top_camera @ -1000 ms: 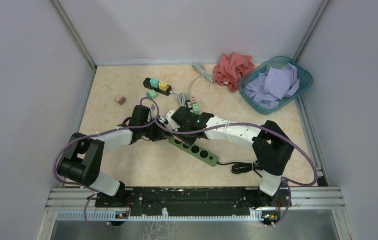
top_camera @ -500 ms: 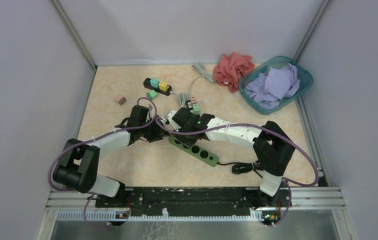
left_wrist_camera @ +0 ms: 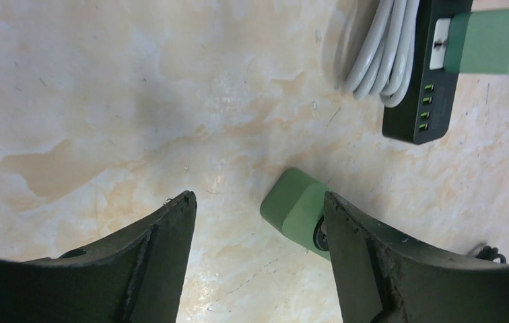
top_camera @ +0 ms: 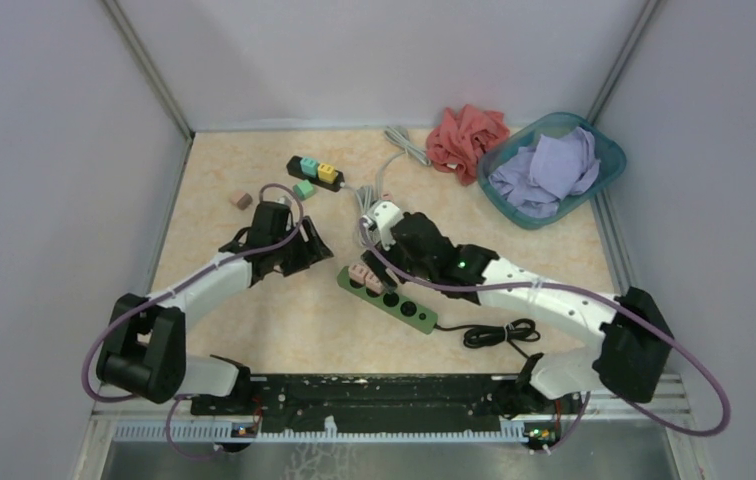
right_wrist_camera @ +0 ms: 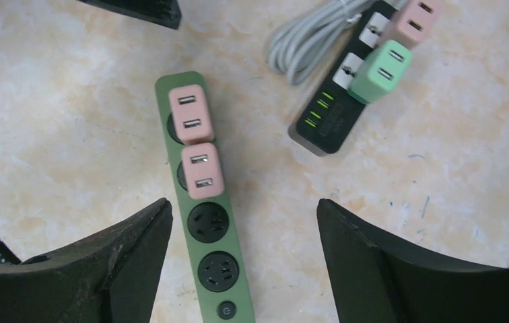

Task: Insert the plug
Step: Insert the plug into the socket, then pick up the plug from the center of the board.

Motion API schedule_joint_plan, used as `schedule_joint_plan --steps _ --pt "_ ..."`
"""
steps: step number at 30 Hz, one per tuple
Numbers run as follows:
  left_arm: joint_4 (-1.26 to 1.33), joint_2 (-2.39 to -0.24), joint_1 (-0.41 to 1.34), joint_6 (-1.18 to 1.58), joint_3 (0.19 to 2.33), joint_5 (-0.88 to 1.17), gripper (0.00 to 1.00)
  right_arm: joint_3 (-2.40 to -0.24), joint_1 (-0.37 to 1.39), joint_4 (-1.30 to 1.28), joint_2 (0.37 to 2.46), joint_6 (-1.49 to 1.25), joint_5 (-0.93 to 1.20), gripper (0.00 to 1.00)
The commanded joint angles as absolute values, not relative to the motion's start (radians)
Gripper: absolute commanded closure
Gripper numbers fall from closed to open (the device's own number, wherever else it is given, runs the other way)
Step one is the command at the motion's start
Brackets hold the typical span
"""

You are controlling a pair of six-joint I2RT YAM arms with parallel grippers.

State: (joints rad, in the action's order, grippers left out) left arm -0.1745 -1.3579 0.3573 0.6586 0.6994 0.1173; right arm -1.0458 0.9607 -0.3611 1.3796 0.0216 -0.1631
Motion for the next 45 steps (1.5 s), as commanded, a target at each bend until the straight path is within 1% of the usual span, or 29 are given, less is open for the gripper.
schedule_joint_plan --steps 1,8,14,18,25,35,39,45 --pt "-0.229 -1.339 0.343 0.65 0.783 0.036 0.24 -0.891 0.906 -0.127 1.252 -0.024 -0.197 0.21" --pt "-0.299 -1.428 0.301 0.642 0.921 -0.083 0.18 -0.667 0.884 0.109 1.145 -0.083 -0.25 0.19" --pt "-0.315 -1.557 0.23 0.629 1.037 -0.181 0.15 -0.47 0.879 0.358 1.058 -0.145 -0.416 0.15" --pt "-0.297 -1.669 0.214 0.554 1.149 -0.214 0.14 -0.386 0.879 0.461 1.015 -0.147 -0.497 0.15" --pt "-0.221 -1.874 0.194 0.32 1.335 -0.228 0.14 -0.389 0.879 0.463 1.042 -0.143 -0.511 0.15" --pt "-0.127 -2.043 0.177 0.01 1.498 -0.119 0.14 -0.414 0.879 0.432 1.059 -0.136 -0.495 0.15" --pt "-0.116 -2.102 0.175 -0.063 1.534 -0.042 0.14 -0.412 0.879 0.446 1.086 -0.132 -0.493 0.14" --pt "-0.153 -2.158 0.175 -0.102 1.584 0.059 0.16 -0.431 0.879 0.429 1.111 -0.128 -0.495 0.14"
